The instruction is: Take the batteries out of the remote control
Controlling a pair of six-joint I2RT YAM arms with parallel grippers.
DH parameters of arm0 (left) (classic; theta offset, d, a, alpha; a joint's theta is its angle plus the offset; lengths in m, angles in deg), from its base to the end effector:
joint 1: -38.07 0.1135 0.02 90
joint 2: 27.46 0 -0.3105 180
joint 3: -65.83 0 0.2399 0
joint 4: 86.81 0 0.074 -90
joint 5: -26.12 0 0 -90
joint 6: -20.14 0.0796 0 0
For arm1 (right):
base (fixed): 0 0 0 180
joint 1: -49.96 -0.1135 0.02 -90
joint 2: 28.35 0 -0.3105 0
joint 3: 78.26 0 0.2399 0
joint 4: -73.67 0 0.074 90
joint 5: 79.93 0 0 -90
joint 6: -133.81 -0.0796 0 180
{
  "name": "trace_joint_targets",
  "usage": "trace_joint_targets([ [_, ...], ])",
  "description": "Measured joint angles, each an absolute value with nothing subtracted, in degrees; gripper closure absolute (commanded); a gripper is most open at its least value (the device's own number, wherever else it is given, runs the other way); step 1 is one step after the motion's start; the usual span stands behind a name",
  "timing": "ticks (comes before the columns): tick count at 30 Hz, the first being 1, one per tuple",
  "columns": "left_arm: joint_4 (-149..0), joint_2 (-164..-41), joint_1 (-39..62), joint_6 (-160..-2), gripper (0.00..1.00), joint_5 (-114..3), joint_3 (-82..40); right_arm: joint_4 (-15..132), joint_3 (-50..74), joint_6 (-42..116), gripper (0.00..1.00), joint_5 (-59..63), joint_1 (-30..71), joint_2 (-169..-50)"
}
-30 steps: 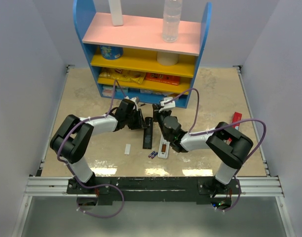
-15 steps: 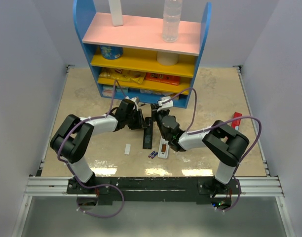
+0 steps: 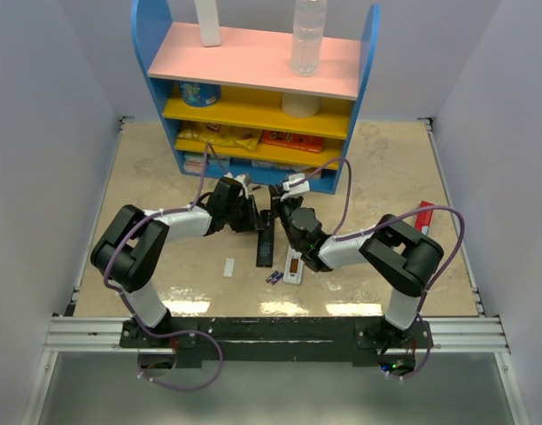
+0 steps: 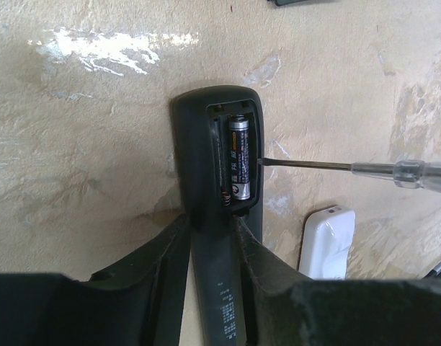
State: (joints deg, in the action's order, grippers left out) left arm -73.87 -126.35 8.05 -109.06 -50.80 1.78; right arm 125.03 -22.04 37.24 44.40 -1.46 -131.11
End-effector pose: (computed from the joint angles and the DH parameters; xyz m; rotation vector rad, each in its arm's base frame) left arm 0.3085 -0.1991 0.1710 -0.0914 2.5452 -0.7980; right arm 0.2801 0.2791 0.2539 -0.1016 1.5090 0.3687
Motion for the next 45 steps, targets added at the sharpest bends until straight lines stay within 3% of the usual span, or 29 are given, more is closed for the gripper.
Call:
trace_joint_targets([
  [45, -74.0, -126.4, 8.1, -109.1, 0.68, -50.8, 1.8, 119.1, -18.9, 38.9, 1.00, 40.9, -1.5, -131.1],
])
